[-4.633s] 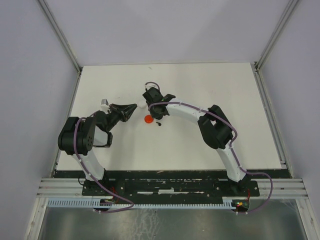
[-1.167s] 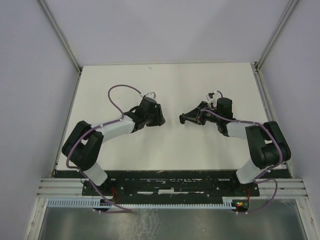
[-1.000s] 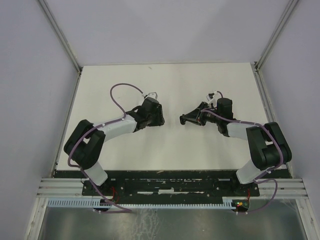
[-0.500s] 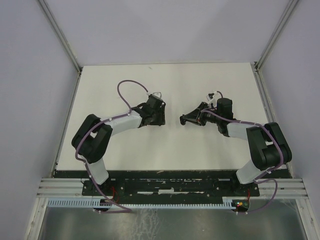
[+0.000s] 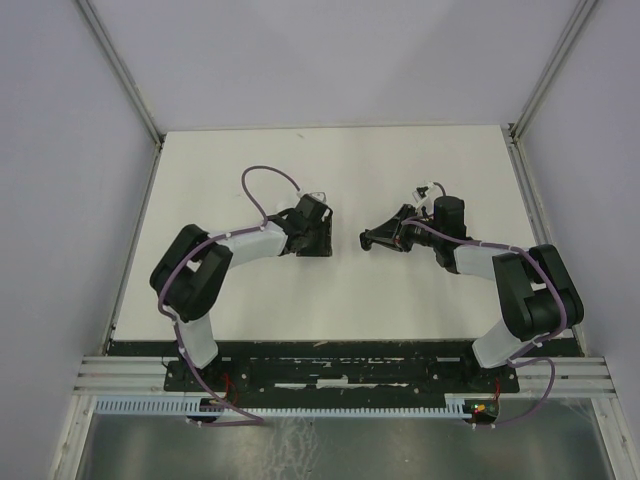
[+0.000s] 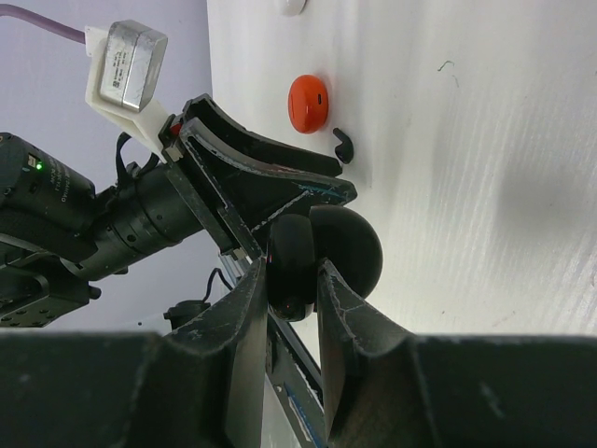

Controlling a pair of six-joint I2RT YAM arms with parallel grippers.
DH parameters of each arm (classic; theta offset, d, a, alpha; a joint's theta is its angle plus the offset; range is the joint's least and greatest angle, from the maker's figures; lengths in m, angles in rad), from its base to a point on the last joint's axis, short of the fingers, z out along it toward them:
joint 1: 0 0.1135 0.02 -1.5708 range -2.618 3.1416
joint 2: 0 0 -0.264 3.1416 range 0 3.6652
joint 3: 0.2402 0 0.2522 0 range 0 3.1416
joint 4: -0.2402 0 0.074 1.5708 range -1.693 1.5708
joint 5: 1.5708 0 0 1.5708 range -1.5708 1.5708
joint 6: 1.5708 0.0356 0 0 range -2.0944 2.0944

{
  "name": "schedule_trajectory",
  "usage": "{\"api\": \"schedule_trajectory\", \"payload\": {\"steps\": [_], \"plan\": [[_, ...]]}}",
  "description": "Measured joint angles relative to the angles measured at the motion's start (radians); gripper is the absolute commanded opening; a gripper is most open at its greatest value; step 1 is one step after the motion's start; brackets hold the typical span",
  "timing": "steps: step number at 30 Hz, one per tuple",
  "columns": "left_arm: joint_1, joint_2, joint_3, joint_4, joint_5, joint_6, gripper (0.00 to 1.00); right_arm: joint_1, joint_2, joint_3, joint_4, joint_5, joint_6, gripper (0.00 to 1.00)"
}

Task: Insert the wireless bluetooth earbuds into the charging case
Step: Pick up the earbud from the center of the board.

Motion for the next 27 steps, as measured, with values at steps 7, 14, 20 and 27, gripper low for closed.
{"api": "schedule_trajectory", "payload": {"steps": [7,14,20,27], "plan": [[0.0,0.005,0.0,0.003,0.019,0.0,0.55,0.0,0.0,0.0,0.0,0.0,-0.001,0.09],[0.0,0.018,0.008,0.024,0.022,-0.001,0.55,0.0,0.0,0.0,0.0,0.0,-0.006,0.09],[0.0,0.032,0.022,0.04,0.023,-0.001,0.55,0.0,0.0,0.0,0.0,0.0,-0.008,0.09],[0.0,0.041,0.023,0.066,0.043,-0.002,0.55,0.0,0.004,0.0,0.0,0.0,-0.008,0.09]]}}
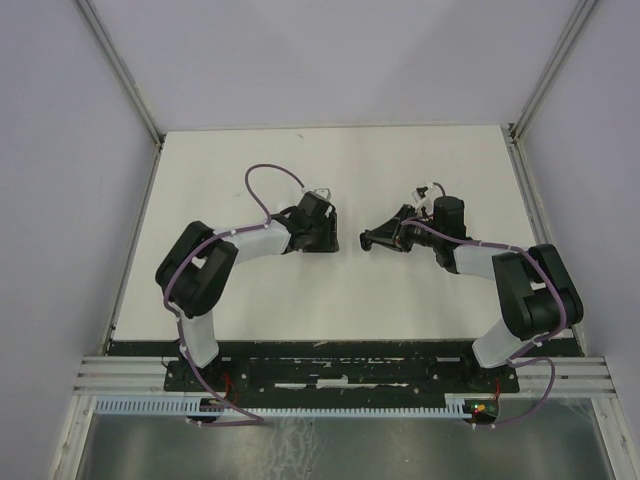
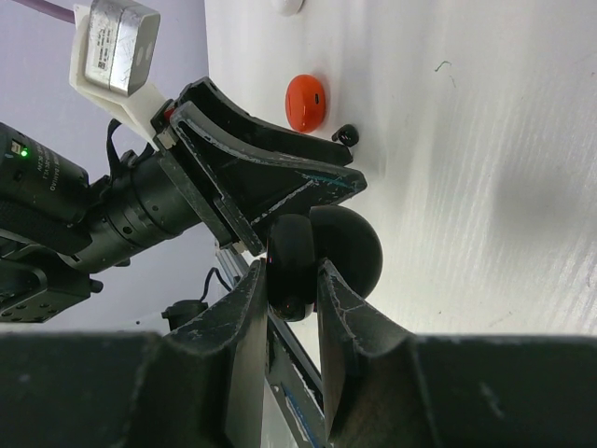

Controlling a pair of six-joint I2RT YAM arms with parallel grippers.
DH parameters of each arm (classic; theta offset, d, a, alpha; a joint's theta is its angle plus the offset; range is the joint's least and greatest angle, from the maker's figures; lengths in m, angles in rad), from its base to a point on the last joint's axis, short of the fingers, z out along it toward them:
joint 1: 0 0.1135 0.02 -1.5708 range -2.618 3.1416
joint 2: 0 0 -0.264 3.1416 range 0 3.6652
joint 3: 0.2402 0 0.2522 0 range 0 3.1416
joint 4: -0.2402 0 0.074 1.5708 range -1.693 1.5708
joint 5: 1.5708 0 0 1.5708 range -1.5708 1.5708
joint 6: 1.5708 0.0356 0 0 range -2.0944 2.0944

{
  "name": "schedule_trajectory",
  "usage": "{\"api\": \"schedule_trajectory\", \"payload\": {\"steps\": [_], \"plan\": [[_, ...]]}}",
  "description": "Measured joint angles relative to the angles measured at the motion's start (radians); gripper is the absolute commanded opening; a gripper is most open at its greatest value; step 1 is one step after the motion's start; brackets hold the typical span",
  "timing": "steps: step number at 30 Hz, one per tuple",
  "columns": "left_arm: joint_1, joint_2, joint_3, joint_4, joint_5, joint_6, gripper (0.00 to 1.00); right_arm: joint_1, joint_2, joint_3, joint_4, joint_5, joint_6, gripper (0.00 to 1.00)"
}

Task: Insert the wireless bluetooth earbuds into the charging case
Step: Pick up the earbud from the center of the board.

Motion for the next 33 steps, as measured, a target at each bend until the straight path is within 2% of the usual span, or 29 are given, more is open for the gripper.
{"api": "schedule_trajectory", "payload": {"steps": [17,27,33], "plan": [[0.0,0.025,0.026,0.035,0.004,-0.002,0.55,0.0,0.013,0.0,0.0,0.0,-0.001,0.08],[0.0,-0.15,-0.011,0.049,0.0,-0.018,0.56,0.0,0.019,0.0,0.0,0.0,-0.004,0.08],[0.0,-0.137,0.028,-0.006,-0.037,-0.018,0.56,0.0,0.019,0.0,-0.001,0.0,-0.005,0.08]]}}
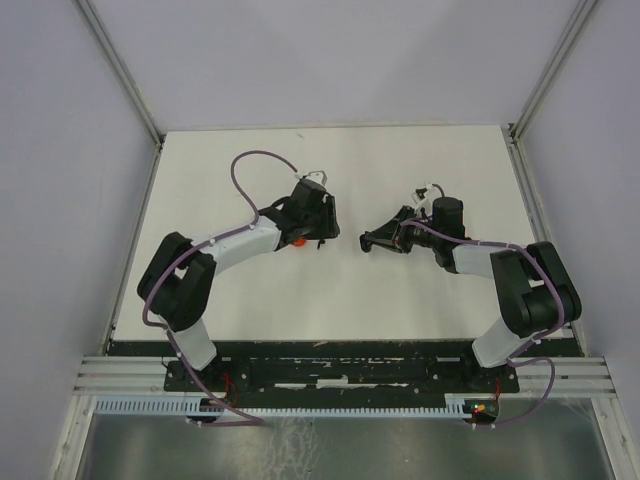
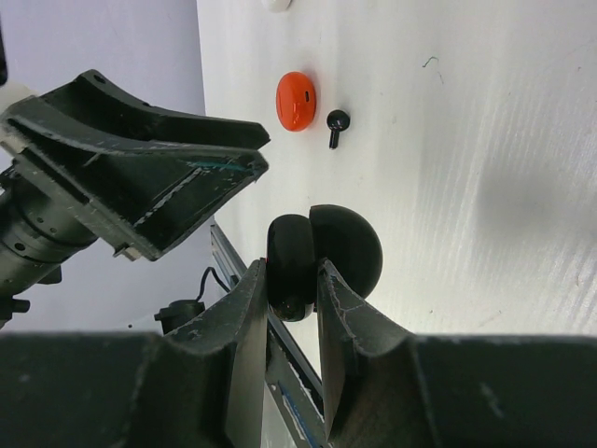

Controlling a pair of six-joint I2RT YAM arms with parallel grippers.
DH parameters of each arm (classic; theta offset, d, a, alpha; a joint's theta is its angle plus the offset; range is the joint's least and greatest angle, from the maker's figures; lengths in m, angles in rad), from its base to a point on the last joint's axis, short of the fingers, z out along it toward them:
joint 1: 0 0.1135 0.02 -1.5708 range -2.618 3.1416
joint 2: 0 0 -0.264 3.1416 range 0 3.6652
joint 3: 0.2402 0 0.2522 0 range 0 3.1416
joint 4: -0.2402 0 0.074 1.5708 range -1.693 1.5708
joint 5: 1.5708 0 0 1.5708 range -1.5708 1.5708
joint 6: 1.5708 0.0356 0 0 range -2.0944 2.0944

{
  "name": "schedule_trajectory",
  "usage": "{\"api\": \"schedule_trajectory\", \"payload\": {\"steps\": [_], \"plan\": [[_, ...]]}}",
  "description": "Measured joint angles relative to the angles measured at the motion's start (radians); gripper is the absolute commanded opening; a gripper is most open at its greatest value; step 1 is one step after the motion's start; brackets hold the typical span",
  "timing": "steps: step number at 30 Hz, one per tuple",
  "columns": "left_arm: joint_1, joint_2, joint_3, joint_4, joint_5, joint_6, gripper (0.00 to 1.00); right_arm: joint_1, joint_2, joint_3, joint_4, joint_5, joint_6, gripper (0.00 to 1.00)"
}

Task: Insert the wireless bluetooth earbuds into the charging case
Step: Pick up the earbud from the center of the board.

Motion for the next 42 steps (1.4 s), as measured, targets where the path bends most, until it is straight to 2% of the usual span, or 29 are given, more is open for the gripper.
{"api": "schedule_trajectory", "payload": {"steps": [7,21,42], "plan": [[0.0,0.078,0.032,-0.075,-0.072,0.002,0.57,0.0,0.0,0.001,-0.007,0.0,-0.003,0.08],[0.0,0.234,0.251,-0.252,-0.11,0.034,0.57,0.0,0.0,0.011,-0.022,0.0,-0.006,0.08],[0.007,0.311,0.314,-0.365,-0.098,0.035,0.56,0.0,0.0,0.01,-0.022,0.0,-0.005,0.08]]}}
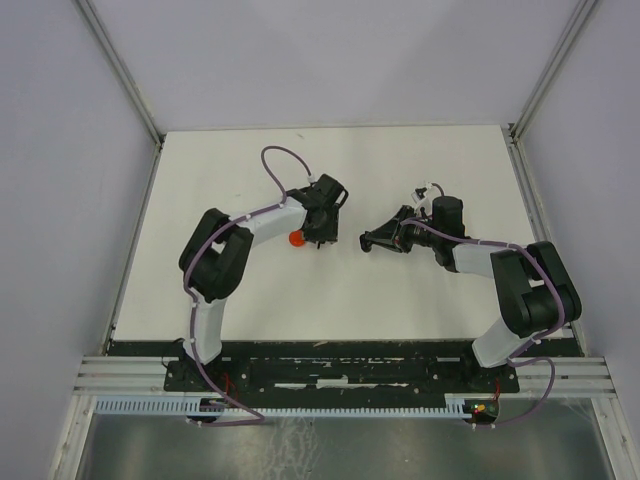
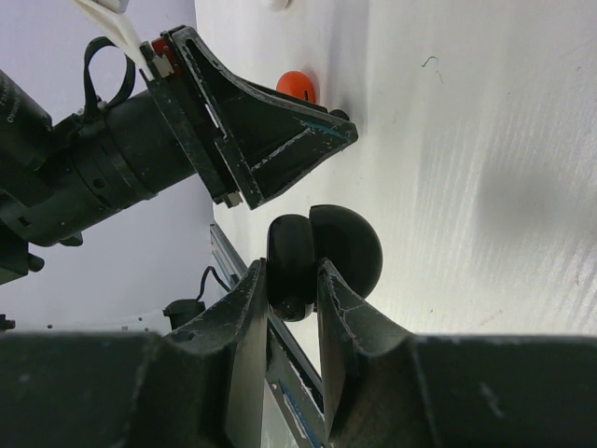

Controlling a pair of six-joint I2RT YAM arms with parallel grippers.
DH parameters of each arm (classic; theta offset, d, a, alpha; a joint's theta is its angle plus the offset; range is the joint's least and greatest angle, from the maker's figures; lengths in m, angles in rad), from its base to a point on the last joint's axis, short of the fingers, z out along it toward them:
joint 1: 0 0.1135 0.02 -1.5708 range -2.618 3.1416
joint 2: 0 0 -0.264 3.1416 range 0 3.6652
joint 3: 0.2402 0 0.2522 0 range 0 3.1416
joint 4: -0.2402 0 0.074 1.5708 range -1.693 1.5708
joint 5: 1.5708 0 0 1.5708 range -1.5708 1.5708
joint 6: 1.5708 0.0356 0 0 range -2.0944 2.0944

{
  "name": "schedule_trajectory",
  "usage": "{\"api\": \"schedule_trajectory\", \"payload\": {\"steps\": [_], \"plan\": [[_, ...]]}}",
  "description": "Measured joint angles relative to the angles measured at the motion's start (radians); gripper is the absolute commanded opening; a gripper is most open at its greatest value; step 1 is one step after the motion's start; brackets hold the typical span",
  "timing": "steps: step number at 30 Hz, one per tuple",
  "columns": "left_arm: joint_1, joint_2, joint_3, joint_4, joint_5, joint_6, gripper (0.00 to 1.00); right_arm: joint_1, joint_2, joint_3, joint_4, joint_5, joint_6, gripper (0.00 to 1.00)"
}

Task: Insert the wireless bluetooth earbuds into the charging case
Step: Pick up the earbud from the center of the board.

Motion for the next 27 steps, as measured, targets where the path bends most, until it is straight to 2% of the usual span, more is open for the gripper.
{"api": "schedule_trajectory", "payload": {"steps": [11,27], "plan": [[0.009,0.019,0.017,-0.017,0.003,0.019,0.5,0.0,0.0,0.0,0.0,0.0,0.0,0.08],[0.009,0.033,0.038,-0.051,-0.002,0.044,0.49,0.0,0.0,0.0,0.001,0.0,0.0,0.08]]}}
